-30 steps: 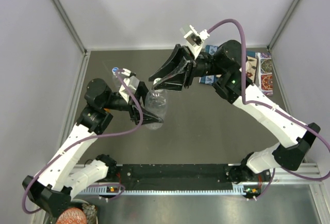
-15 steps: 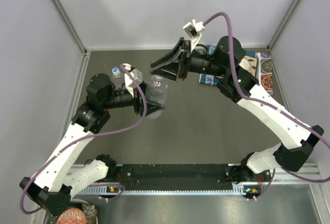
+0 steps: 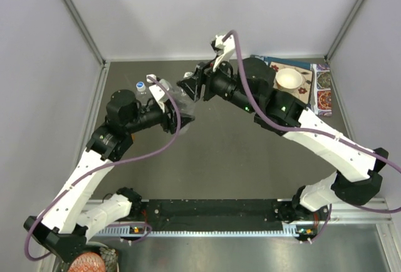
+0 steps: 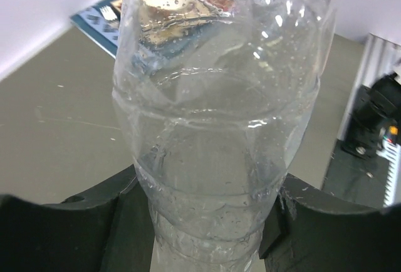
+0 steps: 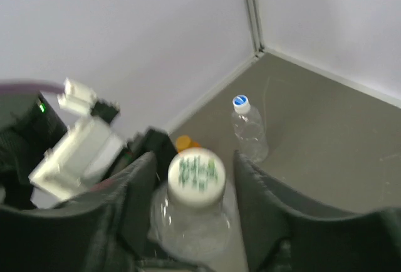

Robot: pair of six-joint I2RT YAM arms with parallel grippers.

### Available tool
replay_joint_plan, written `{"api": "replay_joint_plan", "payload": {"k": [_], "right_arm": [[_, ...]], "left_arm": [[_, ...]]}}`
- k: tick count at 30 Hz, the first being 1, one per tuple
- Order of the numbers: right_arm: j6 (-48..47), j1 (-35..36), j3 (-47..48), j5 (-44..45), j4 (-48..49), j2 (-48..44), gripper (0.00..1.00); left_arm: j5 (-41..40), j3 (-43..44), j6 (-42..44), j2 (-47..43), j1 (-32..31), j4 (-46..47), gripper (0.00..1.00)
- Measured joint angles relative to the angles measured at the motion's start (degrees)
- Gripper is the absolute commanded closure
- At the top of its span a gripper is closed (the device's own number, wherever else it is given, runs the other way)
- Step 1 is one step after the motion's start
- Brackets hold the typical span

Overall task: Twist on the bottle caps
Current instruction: Screw the bottle cap onto the plastic bottle, then place the plastic bottle at the center of the board.

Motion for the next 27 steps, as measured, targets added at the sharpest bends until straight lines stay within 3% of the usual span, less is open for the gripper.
{"api": "replay_joint_plan", "payload": {"k": [1, 4, 13, 23, 27], "right_arm": [[-0.44, 0.42, -0.02, 0.57, -0.87, -0.24, 0.34], [-1.62, 1.03, -0.68, 1.22, -1.99, -0.96, 0.31], [-3.82, 1.01, -2.62, 0.59, 0.02, -5.07, 0.43], [-3.89, 0.13, -3.56, -2.51, 2.43, -2.67, 0.42], [-3.87, -0.33, -3.56, -3.30, 2.95, -1.01, 0.54]], "left_arm": [[-0.96, 0.00, -0.11, -0.02, 0.24, 0.79, 1.00], [-2.84, 0.00, -1.40, 0.00, 1.36, 2.49, 1.00], [-2.29, -0.09, -4.13, 0.00, 1.55, 4.79, 1.00], [-0.13, -0.90, -5.05, -0.02, 1.55, 5.66, 1.00], [0.50, -1.20, -5.11, -0.11, 1.68, 5.53, 1.00]]}}
